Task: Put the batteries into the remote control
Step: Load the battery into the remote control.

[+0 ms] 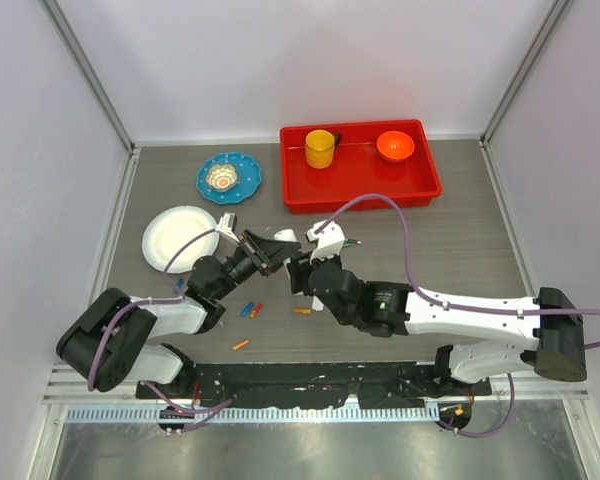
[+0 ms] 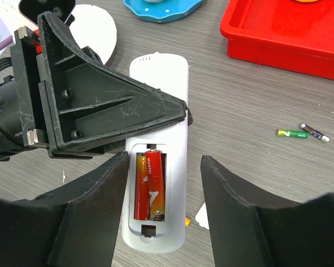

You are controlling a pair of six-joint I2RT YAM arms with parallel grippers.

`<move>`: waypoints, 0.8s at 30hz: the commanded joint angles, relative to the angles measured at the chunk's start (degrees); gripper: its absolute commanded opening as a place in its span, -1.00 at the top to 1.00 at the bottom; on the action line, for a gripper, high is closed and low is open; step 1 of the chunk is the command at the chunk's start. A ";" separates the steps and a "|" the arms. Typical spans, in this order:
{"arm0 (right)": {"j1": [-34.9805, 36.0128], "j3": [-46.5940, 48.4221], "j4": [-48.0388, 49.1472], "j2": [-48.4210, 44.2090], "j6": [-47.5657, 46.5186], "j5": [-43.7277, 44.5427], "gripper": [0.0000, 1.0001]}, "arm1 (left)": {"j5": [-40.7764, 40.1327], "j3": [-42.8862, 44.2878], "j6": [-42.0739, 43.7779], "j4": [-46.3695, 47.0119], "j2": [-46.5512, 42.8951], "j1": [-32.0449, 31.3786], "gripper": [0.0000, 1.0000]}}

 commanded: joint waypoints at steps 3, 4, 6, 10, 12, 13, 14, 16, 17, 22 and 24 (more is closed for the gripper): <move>-0.13 3.23 -2.78 -2.19 2.23 1.38 -0.23 | 0.67 2.12 -0.10 9.29 0.05 -0.32 0.99; -0.13 3.23 -2.69 -2.55 2.32 1.03 -0.25 | 0.67 2.20 -0.02 9.29 0.05 -0.32 0.99; -0.04 3.58 -2.78 -3.51 2.32 0.42 -0.37 | 0.76 2.20 0.07 9.29 0.22 -0.32 0.99; -0.13 4.20 -3.04 -5.10 1.44 -1.26 -0.53 | 0.76 2.20 0.42 9.29 0.66 -0.32 0.99; -0.13 4.29 -2.69 -5.71 0.92 -2.83 -0.57 | 0.85 2.29 0.51 9.29 1.01 -0.32 0.99; -0.13 4.37 -2.69 -6.32 0.74 -3.10 -0.61 | 0.85 2.38 0.60 9.29 1.19 -0.32 0.99; -0.13 4.64 -2.86 -6.59 0.74 -3.36 -0.62 | 0.85 2.38 0.77 9.29 1.45 -0.32 0.99; -0.22 5.25 -3.48 -7.47 2.39 -3.11 -0.66 | 0.85 2.47 0.86 9.29 1.80 -0.32 0.99; -0.39 5.34 -4.35 -8.00 3.80 -2.84 -0.69 | 0.85 2.47 0.95 9.46 1.89 -0.32 0.99; -10.37 2.36 -5.76 -11.07 16.45 -17.82 -0.73 | 0.41 2.29 1.21 10.26 1.46 -0.32 0.99; -15.23 0.17 -5.77 -12.13 22.87 -29.22 -0.74 | 0.14 2.12 1.65 10.26 0.76 -0.32 0.99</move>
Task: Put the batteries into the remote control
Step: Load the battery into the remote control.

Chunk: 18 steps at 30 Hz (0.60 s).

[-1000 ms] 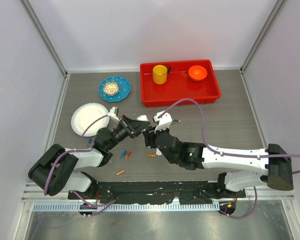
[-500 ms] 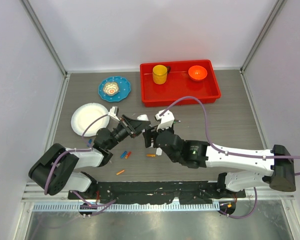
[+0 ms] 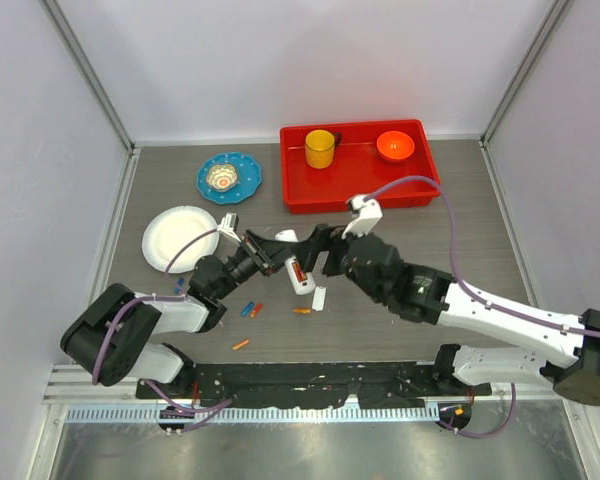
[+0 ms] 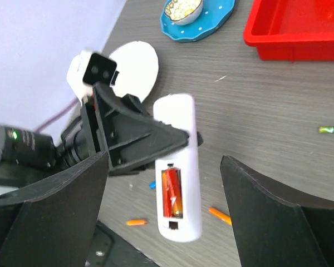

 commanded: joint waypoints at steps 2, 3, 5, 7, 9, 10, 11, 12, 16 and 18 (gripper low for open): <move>-12.49 -3.21 0.31 -3.78 15.96 -23.42 -0.74 | -0.34 1.52 2.03 8.71 -1.59 -0.17 0.99; -12.86 -3.74 0.49 -3.96 16.58 -25.18 -0.75 | -0.51 1.44 2.46 8.62 -1.76 -0.17 0.99; -14.09 -4.01 0.58 -3.96 17.55 -29.23 -0.76 | -0.78 1.17 2.82 8.79 -2.03 -0.17 0.99; -15.41 -4.79 0.75 -3.44 19.31 -34.21 -0.76 | -1.13 1.26 3.35 8.97 -2.20 -0.17 0.99; -17.16 -6.02 2.15 -2.56 21.67 -37.05 -0.77 | -1.48 1.35 3.61 9.06 -2.29 -0.17 0.99; -17.78 -6.55 3.46 -2.29 22.64 -38.46 -0.78 | -1.48 1.35 3.79 9.14 -2.55 -0.17 0.99; -18.31 -7.08 4.26 -2.03 23.18 -40.38 -0.77 | -1.66 1.35 3.87 9.14 -2.64 -0.17 0.99; -18.92 -8.04 4.88 -1.77 24.40 -41.27 -0.77 | -1.75 1.35 3.96 9.14 -2.73 -0.17 0.99; -19.98 -9.89 7.60 -1.50 25.46 -42.95 -0.77 | -2.18 1.35 4.49 8.97 -3.08 -0.17 0.99; -20.51 -10.94 8.31 -1.33 25.90 -43.39 -0.77 | -2.10 1.26 4.49 8.97 -3.26 -0.17 0.99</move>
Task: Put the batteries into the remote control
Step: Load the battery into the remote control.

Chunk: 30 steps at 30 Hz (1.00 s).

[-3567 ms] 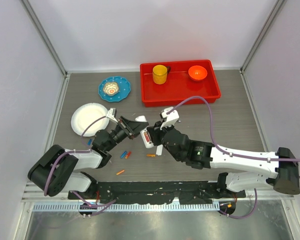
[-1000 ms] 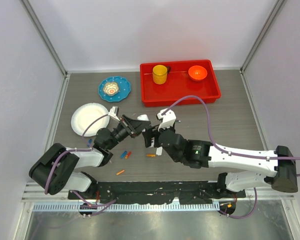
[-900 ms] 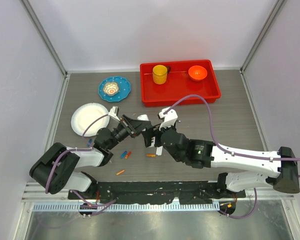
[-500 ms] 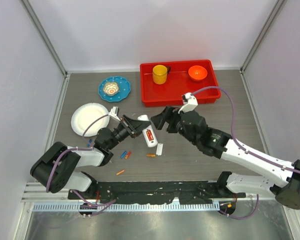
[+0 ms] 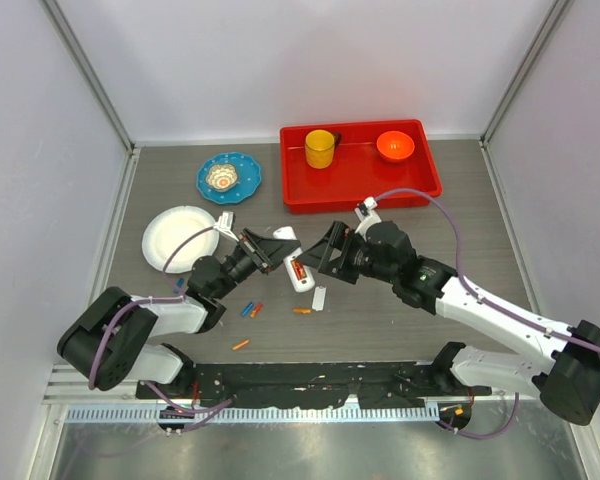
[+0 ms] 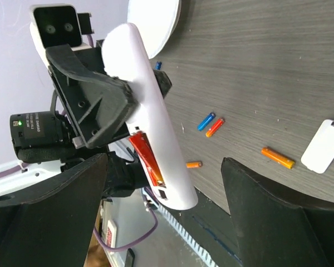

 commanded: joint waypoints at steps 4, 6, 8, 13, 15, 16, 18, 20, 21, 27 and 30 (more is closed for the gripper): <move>-1.50 -2.28 8.37 0.82 3.90 -5.23 -0.77 | -0.65 1.26 1.15 8.75 -1.62 -0.17 0.99; -1.59 -2.36 9.27 1.08 4.08 -5.67 -0.77 | -0.65 1.26 1.14 8.75 -1.62 -0.17 0.99; -1.67 -2.28 10.15 1.43 4.16 -5.76 -0.76 | -0.65 1.26 1.15 8.75 -1.44 -0.17 0.99; -1.94 -1.93 11.12 3.01 4.34 -6.37 -0.77 | -0.39 1.44 0.71 9.45 -0.92 -0.17 0.99; -2.03 -2.10 11.29 3.72 4.43 -6.64 -0.75 | -0.39 1.44 0.53 9.63 -1.00 -0.17 0.99; -2.11 -2.28 11.55 3.81 4.34 -6.73 -0.75 | -0.39 1.44 0.53 9.63 -1.09 -0.17 0.99; -2.29 -2.63 11.90 3.98 4.60 -6.73 -0.73 | -0.39 1.44 0.53 9.63 -1.27 -0.17 0.99; -2.55 -3.07 12.08 3.99 4.78 -6.64 -0.72 | -0.48 1.52 0.53 9.63 -1.35 -0.17 0.99; -2.64 -3.33 12.52 4.07 5.04 -6.64 -0.72 | -0.39 1.52 0.44 9.63 -1.35 -0.17 0.99; -3.17 -3.68 13.05 4.33 5.31 -6.90 -0.70 | -0.48 1.44 0.44 9.71 -1.44 -0.17 0.99; -3.26 -3.95 13.05 4.69 5.31 -6.99 -0.68 | -0.39 1.43 0.53 9.98 -1.62 -0.17 0.99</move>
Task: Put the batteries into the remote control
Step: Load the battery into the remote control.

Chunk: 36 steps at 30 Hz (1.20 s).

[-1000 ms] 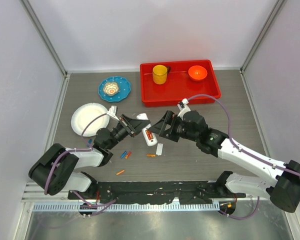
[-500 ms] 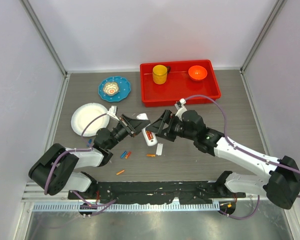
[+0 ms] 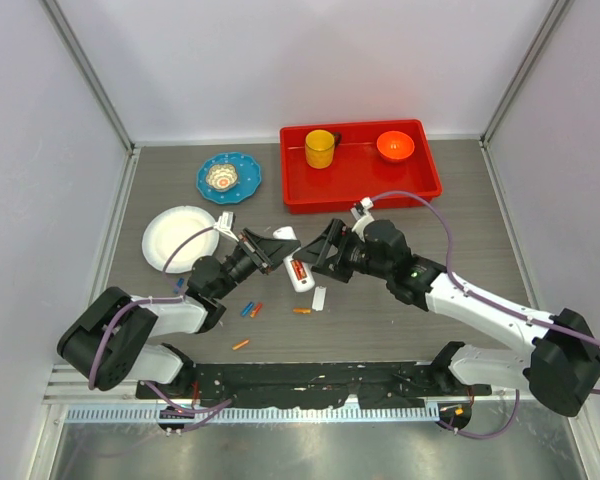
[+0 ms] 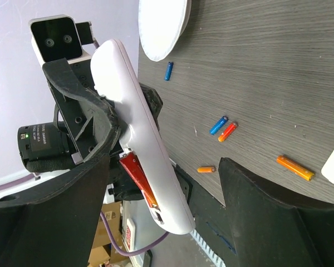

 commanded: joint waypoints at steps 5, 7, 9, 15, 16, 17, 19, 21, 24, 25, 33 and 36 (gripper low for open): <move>-0.46 -0.28 3.30 0.86 0.48 -1.29 -0.68 | -0.37 1.44 0.60 9.83 -1.93 -0.17 0.99; -0.63 -0.36 3.39 0.95 0.57 -1.29 -0.68 | -0.37 1.35 0.51 9.83 -2.01 -0.17 0.99; -0.64 -0.36 3.65 1.13 0.65 -1.38 -0.68 | -0.37 1.35 0.51 9.83 -2.19 -0.17 0.99; -0.90 -0.63 3.74 1.31 0.92 -1.46 -0.67 | -0.28 1.44 0.51 9.74 -2.28 -0.17 0.99; -0.90 -0.89 3.83 1.39 0.92 -1.55 -0.66 | -0.28 1.44 0.60 9.74 -2.28 -0.17 0.99; -0.99 -0.98 3.92 1.39 1.00 -1.55 -0.66 | -0.37 1.44 0.60 9.74 -2.37 -0.17 0.99; -0.99 -1.33 4.09 1.31 1.18 -1.55 -0.66 | -0.46 1.52 0.60 9.74 -2.54 -0.17 0.99; -0.99 -1.51 4.27 1.48 1.27 -1.73 -0.65 | -0.54 1.61 0.60 9.74 -2.63 -0.17 0.99; -0.99 -1.86 4.53 1.48 1.36 -1.90 -0.65 | -0.63 1.87 0.68 9.56 -2.81 -0.17 0.99; -0.99 -2.03 4.62 1.48 1.36 -1.90 -0.64 | -0.72 1.96 0.68 9.56 -2.89 -0.17 0.99; -0.99 -3.26 5.41 1.31 1.79 -2.17 -0.61 | -1.34 2.40 1.03 8.51 -4.21 -0.17 0.99; -1.07 -3.79 5.85 1.13 2.06 -2.34 -0.59 | -1.60 2.58 1.30 7.81 -4.82 -0.17 0.99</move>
